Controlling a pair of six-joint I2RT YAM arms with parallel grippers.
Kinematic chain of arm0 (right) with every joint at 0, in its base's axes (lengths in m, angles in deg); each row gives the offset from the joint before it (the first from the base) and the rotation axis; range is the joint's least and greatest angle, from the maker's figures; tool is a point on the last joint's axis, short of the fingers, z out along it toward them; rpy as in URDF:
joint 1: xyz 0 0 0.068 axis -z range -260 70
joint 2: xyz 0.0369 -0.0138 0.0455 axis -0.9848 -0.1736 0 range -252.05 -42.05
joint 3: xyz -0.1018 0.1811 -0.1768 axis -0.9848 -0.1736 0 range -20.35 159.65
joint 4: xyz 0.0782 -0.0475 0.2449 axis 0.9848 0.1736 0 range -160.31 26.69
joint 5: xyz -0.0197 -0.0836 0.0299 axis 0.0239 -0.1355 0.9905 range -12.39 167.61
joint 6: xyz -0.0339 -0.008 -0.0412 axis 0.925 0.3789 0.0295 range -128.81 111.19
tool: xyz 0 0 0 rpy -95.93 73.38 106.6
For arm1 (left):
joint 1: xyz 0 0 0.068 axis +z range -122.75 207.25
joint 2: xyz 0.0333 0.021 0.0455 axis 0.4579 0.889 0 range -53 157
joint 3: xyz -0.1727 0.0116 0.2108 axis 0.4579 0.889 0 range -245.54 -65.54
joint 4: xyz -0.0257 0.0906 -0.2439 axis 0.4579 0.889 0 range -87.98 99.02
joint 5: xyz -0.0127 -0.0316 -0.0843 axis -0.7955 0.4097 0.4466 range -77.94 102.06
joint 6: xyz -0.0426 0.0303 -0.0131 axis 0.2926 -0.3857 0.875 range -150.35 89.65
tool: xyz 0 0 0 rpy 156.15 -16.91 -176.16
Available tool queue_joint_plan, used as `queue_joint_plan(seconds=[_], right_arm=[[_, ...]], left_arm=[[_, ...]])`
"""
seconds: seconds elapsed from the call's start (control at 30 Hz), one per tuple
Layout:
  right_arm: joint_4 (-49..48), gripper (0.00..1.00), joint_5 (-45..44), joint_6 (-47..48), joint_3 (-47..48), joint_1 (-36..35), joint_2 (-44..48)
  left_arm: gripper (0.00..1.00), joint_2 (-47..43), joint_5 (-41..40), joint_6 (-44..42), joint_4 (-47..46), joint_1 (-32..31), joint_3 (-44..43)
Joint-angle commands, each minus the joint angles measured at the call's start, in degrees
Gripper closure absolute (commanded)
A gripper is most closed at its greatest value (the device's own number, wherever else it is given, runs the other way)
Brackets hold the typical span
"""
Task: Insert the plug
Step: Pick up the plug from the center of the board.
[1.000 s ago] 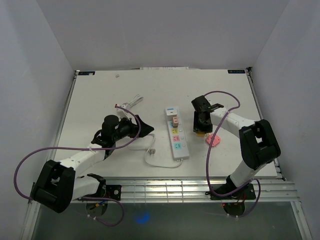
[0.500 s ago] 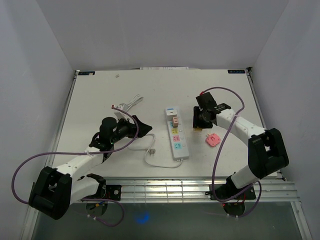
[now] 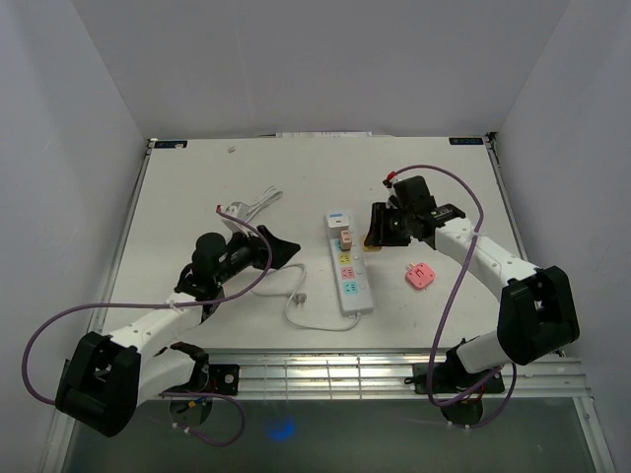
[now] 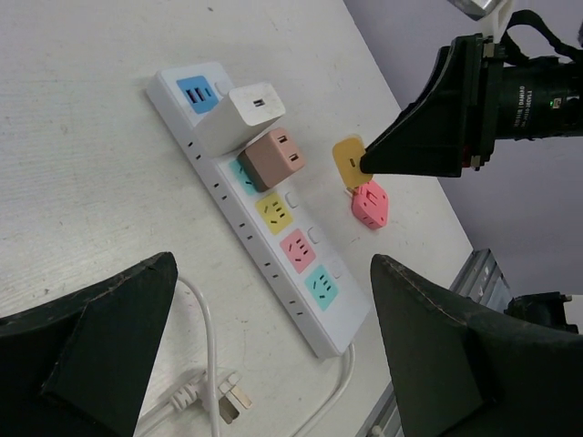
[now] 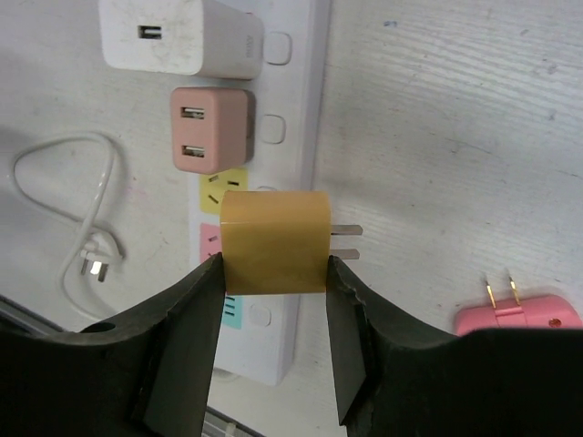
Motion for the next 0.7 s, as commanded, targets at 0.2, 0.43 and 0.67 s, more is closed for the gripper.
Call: queue_joint_plan(seconds=[0.2,0.43,0.67], right_arm=[[-3.00,0.85,11.92,1.51,2.39,0.36,1.72],[-3.09,0.85,17.20,1.60,1.77,0.27,2.78],[-3.09,0.85,22.21,1.16,1.51,0.45,3.83]], left_arm=[[0.02,-4.67,-3.25,1.56,-10.11,0.24,3.69],[0.02,-3.98,5.79,-3.53,-14.24,0.24,2.74],[0.02,2.52,7.73,-4.58,-26.80,-2.31,4.14]])
